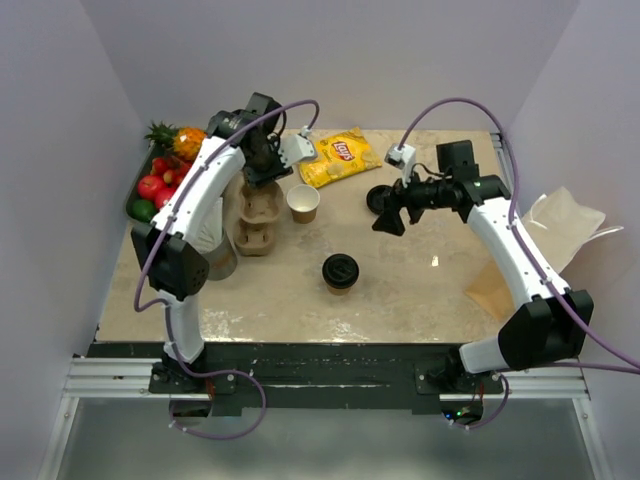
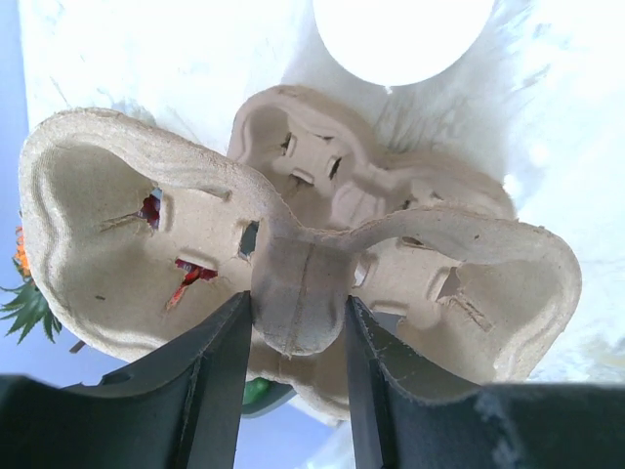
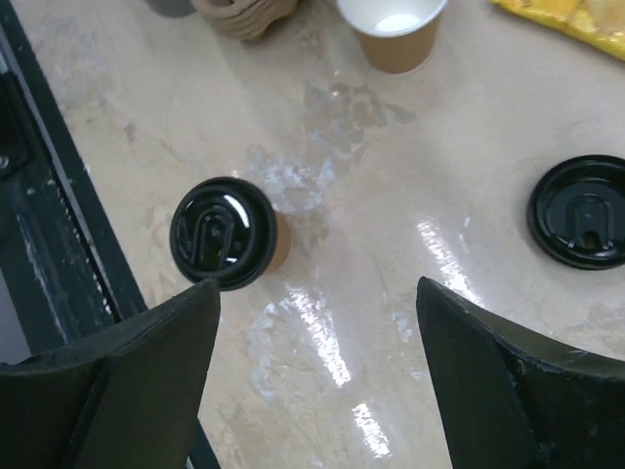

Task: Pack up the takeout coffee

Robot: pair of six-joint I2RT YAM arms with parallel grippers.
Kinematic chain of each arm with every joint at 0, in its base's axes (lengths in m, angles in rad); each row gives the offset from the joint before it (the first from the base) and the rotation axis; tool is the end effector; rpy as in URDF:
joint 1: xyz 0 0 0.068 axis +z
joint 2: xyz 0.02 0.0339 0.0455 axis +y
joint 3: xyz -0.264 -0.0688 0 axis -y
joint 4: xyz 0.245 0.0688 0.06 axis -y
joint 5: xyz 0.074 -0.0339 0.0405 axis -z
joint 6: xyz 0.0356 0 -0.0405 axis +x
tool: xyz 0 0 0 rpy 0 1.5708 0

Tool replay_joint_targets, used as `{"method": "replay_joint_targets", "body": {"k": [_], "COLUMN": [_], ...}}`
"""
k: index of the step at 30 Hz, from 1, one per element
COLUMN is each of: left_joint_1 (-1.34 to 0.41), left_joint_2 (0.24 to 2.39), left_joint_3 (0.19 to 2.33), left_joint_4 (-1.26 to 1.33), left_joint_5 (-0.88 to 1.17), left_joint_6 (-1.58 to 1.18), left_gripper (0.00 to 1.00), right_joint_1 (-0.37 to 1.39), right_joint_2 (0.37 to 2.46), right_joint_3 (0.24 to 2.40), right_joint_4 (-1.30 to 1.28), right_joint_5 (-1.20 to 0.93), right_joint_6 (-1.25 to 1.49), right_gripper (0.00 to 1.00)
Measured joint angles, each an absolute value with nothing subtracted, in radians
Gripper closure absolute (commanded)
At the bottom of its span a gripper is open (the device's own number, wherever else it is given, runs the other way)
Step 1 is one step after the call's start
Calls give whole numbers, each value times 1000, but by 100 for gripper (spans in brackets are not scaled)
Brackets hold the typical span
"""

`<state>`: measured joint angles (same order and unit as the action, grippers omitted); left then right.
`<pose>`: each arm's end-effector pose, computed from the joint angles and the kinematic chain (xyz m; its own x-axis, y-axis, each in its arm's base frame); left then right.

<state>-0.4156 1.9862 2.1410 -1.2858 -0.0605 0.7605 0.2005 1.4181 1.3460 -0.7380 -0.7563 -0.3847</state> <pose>0.3723 -0.1619 0.3530 -0.3382 0.9013 -0.2707 0.8455 0.4173 0.3331 0.2866 0.0832 0.3443 -0.4296 -0.3659 -0.8256 -0.8304 0.5192 0.2020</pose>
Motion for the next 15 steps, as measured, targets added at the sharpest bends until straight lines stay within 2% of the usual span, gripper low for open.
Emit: {"method": "replay_joint_targets", "body": {"k": [4, 6, 15], "left_joint_1": [-424, -430, -441], "left_joint_2": [1917, 1877, 1674], "left_joint_3": [2141, 2126, 1891], "left_joint_4": [-1297, -1298, -1259], "left_joint_5": [5, 43, 94], "left_joint_6": [723, 699, 622], "left_gripper": [59, 59, 60], "right_joint_1": [296, 348, 492], "right_joint_2": [1419, 1419, 1441], "right_joint_3": [1346, 1342, 1288], "right_joint_4": [-788, -793, -775], "right_joint_5": [-753, -754, -690], "right_joint_6": [-463, -477, -624], "right_gripper": [13, 1, 1]}}
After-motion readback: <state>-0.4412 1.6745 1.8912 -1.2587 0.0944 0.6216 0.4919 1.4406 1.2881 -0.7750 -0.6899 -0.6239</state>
